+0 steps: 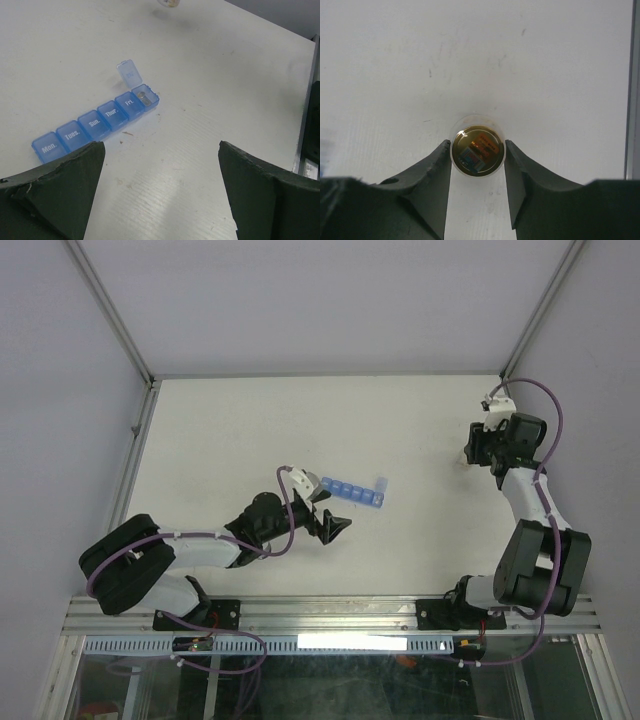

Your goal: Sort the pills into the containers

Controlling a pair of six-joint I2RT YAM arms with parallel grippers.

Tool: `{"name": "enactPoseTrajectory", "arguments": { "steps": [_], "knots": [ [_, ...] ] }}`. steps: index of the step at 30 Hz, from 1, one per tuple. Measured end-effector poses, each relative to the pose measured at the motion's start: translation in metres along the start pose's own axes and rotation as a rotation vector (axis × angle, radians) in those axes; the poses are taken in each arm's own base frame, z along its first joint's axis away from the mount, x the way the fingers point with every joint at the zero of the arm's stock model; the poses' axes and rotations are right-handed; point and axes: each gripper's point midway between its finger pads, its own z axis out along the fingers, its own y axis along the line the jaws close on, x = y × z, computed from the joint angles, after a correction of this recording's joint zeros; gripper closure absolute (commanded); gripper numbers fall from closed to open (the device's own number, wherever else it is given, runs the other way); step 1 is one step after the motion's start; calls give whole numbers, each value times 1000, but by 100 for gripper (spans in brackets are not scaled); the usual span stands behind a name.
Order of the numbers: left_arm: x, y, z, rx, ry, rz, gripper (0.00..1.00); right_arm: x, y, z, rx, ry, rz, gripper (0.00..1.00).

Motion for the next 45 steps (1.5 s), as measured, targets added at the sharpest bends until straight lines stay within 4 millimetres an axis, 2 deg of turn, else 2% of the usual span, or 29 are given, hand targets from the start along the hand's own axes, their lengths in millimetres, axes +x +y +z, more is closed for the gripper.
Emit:
{"name": "enactPoseTrajectory", "arguments": {
  "steps": [4,9,12,15,16,20,24,29,34,41,45],
  "knots": [
    [0,1,1,-3,15,16,1,6,-20,12,29,23,13,82],
    [-2,3,4,-8,28,43,1,18,-31,21,36,59,7,75],
    [-5,5,7,-15,36,59,1,22,-33,26,27,76,3,61],
    [-11,7,11,-23,33,81,1,24,-32,28,7,81,0,33],
    [-13,8,12,-24,31,90,1,23,-31,28,1,80,1,27],
    [-16,8,16,-12,45,140,1,19,-28,27,-30,74,-21,18],
    [-9,6,19,30,101,217,1,17,-22,22,-64,71,-43,18],
    [2,10,32,87,209,332,1,3,-1,-1,-169,21,-110,17],
    [17,24,38,134,314,411,1,-10,42,-35,-377,-59,-180,17],
    [28,61,50,163,416,460,1,0,100,-61,-657,-65,-170,18],
    [28,79,55,178,436,479,1,3,119,-65,-743,-63,-169,18]
  ]
}}
